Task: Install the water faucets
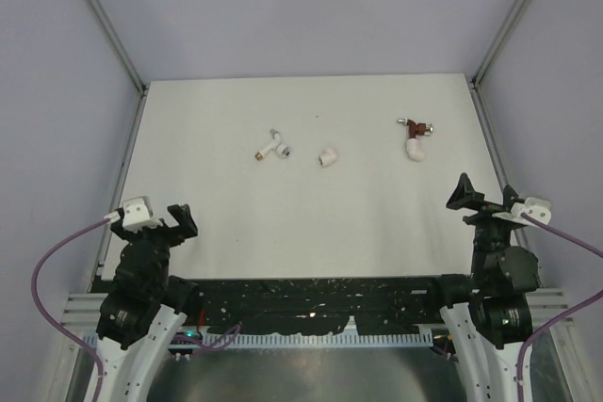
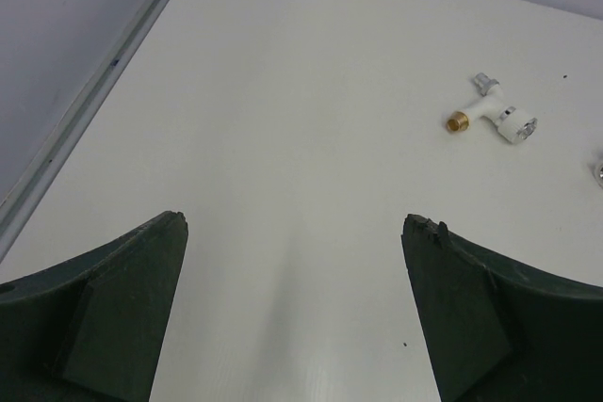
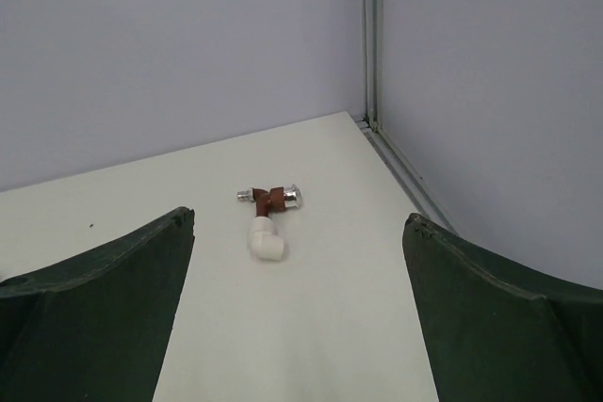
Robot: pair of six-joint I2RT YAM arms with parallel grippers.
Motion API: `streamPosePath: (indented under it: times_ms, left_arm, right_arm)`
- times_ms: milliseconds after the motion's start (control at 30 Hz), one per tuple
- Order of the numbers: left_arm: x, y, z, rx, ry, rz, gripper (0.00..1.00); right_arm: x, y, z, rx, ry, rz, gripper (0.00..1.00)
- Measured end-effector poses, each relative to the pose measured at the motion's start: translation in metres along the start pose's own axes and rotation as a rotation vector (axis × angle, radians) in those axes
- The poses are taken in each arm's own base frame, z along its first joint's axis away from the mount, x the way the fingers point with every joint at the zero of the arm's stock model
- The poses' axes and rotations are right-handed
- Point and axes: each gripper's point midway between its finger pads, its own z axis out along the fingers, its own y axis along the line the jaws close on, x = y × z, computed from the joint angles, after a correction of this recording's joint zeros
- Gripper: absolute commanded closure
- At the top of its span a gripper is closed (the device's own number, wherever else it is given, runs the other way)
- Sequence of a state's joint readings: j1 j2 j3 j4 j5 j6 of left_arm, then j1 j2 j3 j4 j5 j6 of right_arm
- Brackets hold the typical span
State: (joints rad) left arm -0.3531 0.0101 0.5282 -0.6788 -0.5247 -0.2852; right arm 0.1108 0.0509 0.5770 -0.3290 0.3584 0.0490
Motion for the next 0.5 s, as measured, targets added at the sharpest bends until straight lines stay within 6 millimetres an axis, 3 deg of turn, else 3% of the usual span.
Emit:
streamPosePath:
  times_ms: [200, 500]
  left_arm:
    - [0.006, 0.003, 0.003, -0.022, 0.009, 0.002, 0.00]
    - [0.007, -0.002, 0.007, -0.003, -0.001, -0.003, 0.00]
  right_arm:
    - [-0.016, 0.000, -0.001, -0.006, -0.074, 0.007, 0.05]
    - [-0.022, 0.001, -0.003, -0.013, -0.107, 0.018, 0.05]
